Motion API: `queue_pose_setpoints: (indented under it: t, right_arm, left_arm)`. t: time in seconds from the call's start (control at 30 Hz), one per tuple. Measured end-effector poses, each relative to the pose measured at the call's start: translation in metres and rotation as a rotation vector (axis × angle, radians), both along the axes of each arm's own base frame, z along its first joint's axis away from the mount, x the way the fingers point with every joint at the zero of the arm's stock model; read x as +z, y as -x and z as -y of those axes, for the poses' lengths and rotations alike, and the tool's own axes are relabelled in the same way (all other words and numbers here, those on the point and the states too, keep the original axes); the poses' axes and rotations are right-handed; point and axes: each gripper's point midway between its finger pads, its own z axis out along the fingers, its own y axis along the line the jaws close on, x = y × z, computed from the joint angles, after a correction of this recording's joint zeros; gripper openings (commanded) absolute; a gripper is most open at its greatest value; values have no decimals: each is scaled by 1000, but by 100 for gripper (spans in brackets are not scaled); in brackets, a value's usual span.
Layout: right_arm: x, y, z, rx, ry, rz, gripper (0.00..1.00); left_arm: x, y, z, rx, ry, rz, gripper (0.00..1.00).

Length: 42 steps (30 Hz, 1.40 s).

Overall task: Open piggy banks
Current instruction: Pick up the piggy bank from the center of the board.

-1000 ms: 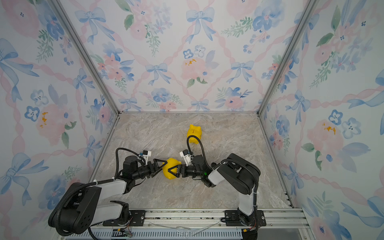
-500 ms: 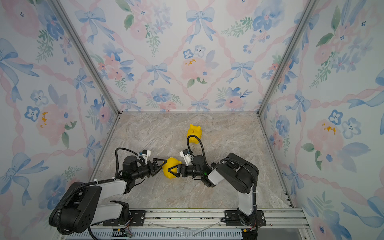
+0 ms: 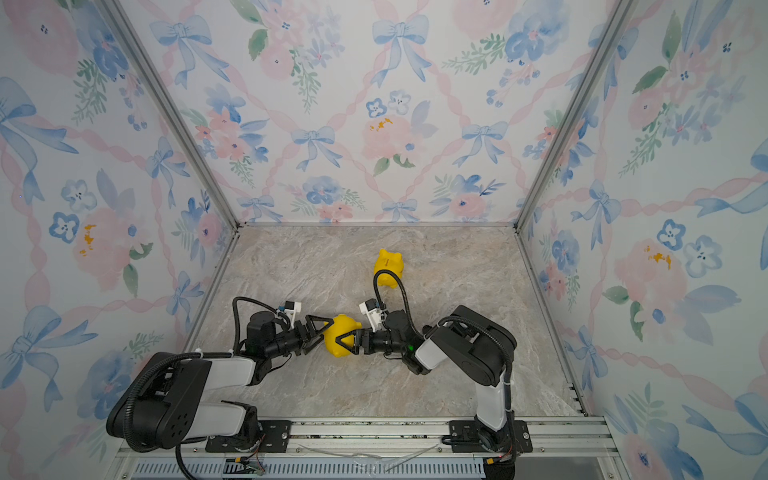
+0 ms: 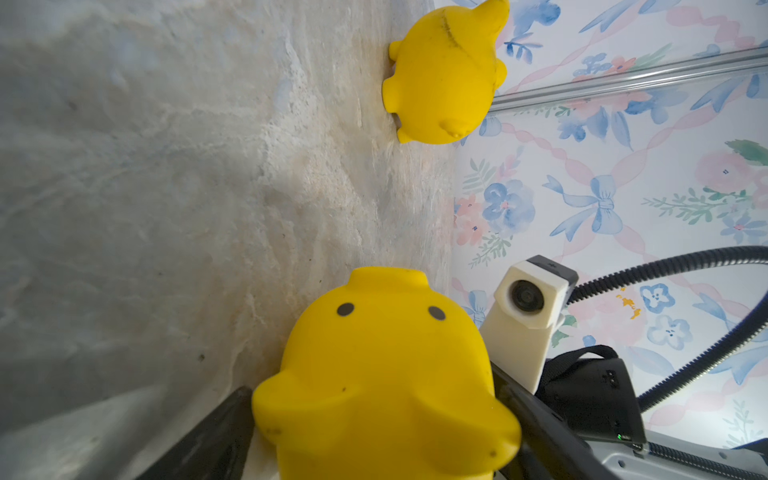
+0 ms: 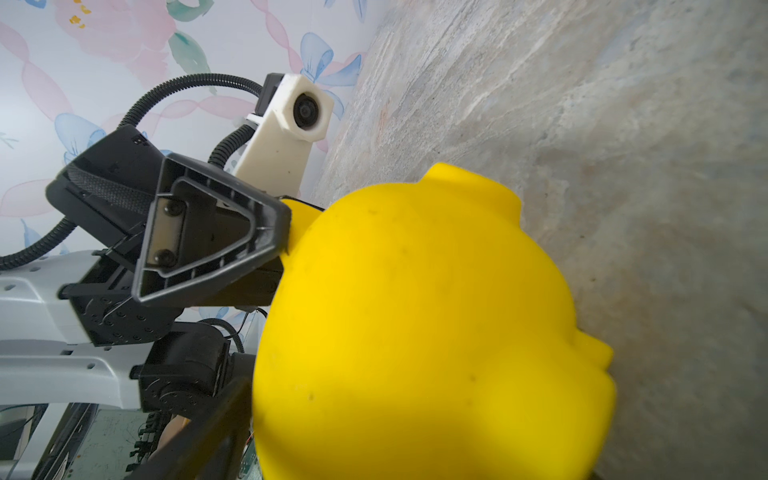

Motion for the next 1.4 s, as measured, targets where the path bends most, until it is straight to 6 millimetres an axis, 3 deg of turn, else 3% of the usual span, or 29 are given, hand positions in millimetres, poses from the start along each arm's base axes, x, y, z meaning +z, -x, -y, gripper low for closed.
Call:
queue_pose_setpoints:
  t: [0.73, 1.4]
  right_arm:
    - [-1, 0, -1, 1, 0, 0, 86]
    - [4, 1, -3, 15, -17, 11, 87]
  left_arm:
    - [4, -2, 1, 6, 18, -3, 85]
    - [7, -9, -3, 45, 14, 11, 64]
